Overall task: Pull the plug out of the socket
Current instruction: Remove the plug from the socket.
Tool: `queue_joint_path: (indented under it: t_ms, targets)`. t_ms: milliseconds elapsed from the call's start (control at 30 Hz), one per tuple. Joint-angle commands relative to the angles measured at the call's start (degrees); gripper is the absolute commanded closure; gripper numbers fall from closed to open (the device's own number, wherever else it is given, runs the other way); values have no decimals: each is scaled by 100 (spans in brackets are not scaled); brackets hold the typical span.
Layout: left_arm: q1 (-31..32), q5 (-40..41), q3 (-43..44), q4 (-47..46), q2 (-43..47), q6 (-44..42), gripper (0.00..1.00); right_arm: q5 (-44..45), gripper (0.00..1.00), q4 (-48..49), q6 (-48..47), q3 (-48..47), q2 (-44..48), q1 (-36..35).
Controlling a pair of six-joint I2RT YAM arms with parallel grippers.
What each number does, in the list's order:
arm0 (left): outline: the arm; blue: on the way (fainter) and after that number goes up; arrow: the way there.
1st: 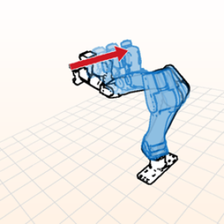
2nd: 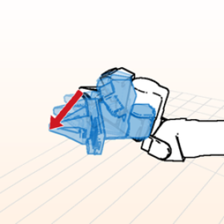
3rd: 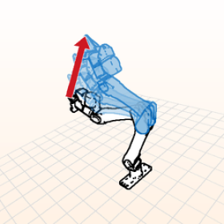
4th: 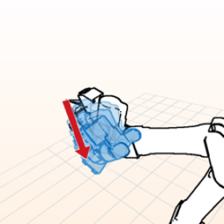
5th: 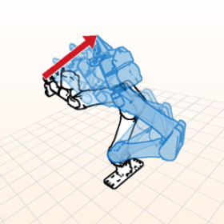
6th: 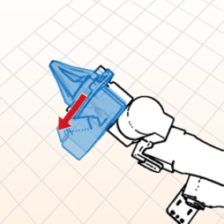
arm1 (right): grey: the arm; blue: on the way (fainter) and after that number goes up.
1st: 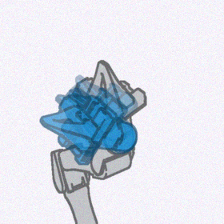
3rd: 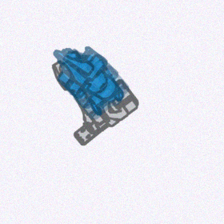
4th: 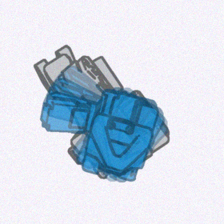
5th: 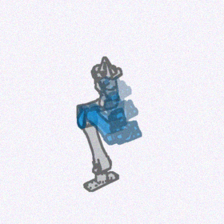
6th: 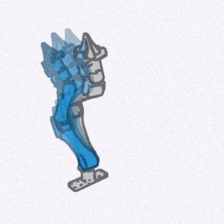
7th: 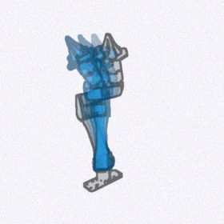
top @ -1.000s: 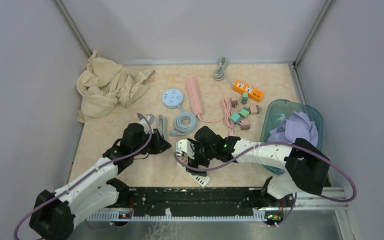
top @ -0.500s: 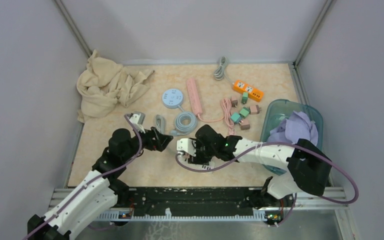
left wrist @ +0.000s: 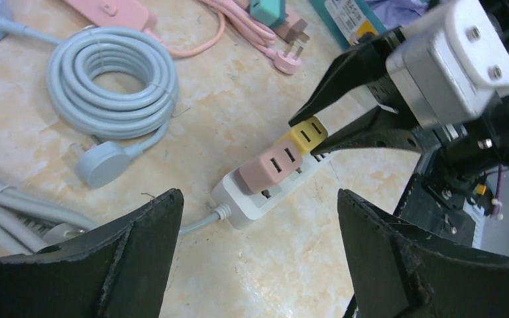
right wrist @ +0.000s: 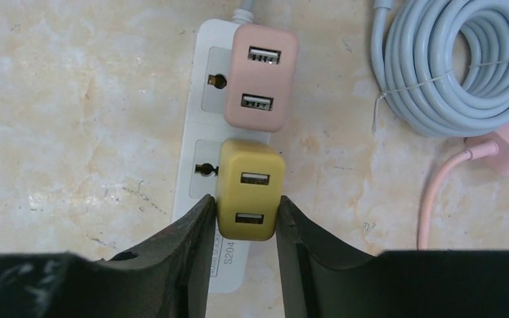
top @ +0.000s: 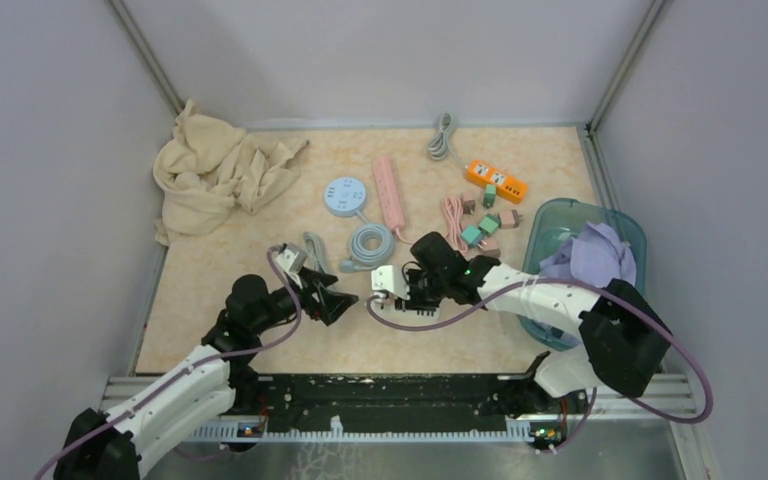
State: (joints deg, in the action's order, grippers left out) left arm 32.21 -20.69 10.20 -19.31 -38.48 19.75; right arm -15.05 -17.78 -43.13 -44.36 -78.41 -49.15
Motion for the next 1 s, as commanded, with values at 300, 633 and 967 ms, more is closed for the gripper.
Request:
queue_joint_path:
  t_ms: [300,633,967]
  targets:
    - [1106,-267,-717,-2390,-947,-2790,11,-790,74,-228,-811,-219,71,605]
    - [1130,-1074,-302,-3108,-2340,-3964,17,-1783,80,-1226,-2107,-330,131,1009]
    - [1337,-1631,337,-3791,-3693,-3816,24,-2248,84,-1625,-2660,-392,-52,1011]
